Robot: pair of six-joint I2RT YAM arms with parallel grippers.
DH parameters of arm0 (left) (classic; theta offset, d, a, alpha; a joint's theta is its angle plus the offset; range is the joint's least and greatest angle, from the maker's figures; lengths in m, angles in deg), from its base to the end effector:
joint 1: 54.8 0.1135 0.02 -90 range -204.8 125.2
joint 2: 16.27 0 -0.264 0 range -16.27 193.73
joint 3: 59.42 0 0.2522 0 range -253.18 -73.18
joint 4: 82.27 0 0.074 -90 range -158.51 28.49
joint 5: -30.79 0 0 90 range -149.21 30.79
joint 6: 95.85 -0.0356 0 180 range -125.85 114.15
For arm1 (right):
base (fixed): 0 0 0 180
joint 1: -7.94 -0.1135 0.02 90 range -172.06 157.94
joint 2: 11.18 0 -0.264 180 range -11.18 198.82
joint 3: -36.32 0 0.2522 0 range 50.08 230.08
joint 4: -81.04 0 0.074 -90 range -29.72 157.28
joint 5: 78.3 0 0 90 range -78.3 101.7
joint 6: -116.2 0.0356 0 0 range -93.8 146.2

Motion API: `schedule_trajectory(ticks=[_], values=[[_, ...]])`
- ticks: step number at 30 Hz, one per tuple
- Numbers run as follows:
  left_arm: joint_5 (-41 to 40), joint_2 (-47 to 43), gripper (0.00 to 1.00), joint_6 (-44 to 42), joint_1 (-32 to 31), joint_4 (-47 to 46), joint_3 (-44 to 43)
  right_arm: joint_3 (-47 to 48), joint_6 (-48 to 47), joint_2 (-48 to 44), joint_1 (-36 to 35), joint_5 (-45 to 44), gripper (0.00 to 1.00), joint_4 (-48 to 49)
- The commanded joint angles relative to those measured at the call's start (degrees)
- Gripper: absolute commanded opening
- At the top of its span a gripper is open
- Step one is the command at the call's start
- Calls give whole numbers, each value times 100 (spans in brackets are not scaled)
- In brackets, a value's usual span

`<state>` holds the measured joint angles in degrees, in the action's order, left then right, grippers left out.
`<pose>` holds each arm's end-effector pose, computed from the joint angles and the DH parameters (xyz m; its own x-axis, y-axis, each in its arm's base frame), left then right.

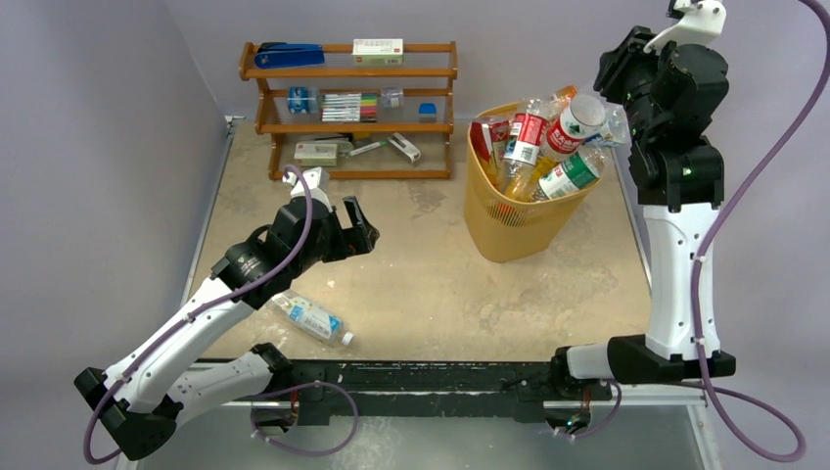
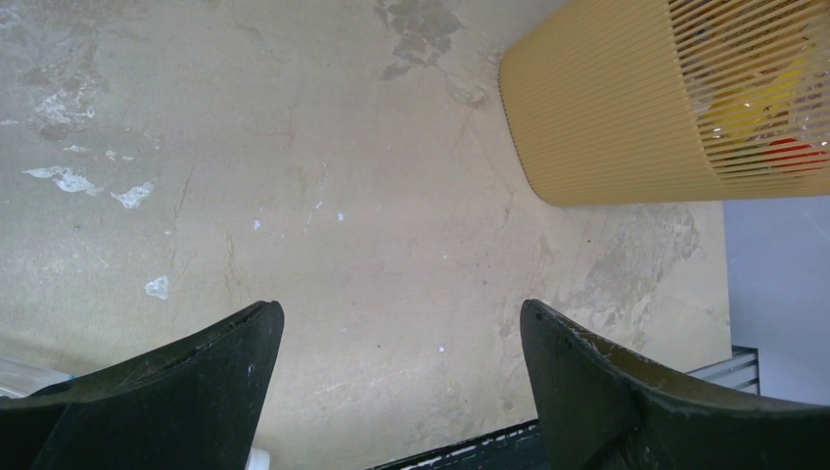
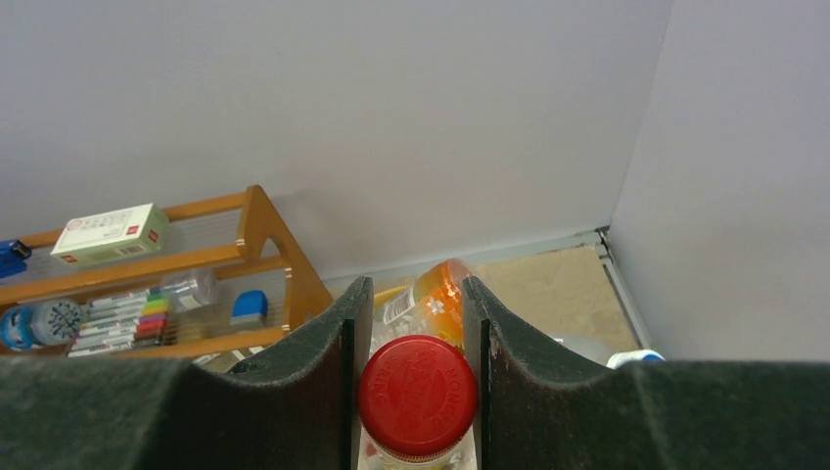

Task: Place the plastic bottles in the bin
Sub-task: Place the plastic bottle in the trash bin.

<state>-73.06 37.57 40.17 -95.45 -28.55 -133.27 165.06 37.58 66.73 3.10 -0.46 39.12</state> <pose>0.1509 -0.1183 0.3527 -0.6388 -0.3724 -0.6732 0.0313 0.8618 -0.5063 0.2313 0.0121 0.5840 0.1759 0.2085 -0.9621 0.0920 0.9696 0.2269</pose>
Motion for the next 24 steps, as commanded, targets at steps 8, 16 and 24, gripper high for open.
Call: schedule_trajectory(ticks=[8,16,24], values=[[4,-14,91,29,16,-232,-90,524,-74,314,42,-410,21,165],[6,-21,91,22,21,-201,-147,43,69,427,51,-125,20,385],[20,-14,91,21,13,-229,-118,-425,157,417,51,347,21,437]])
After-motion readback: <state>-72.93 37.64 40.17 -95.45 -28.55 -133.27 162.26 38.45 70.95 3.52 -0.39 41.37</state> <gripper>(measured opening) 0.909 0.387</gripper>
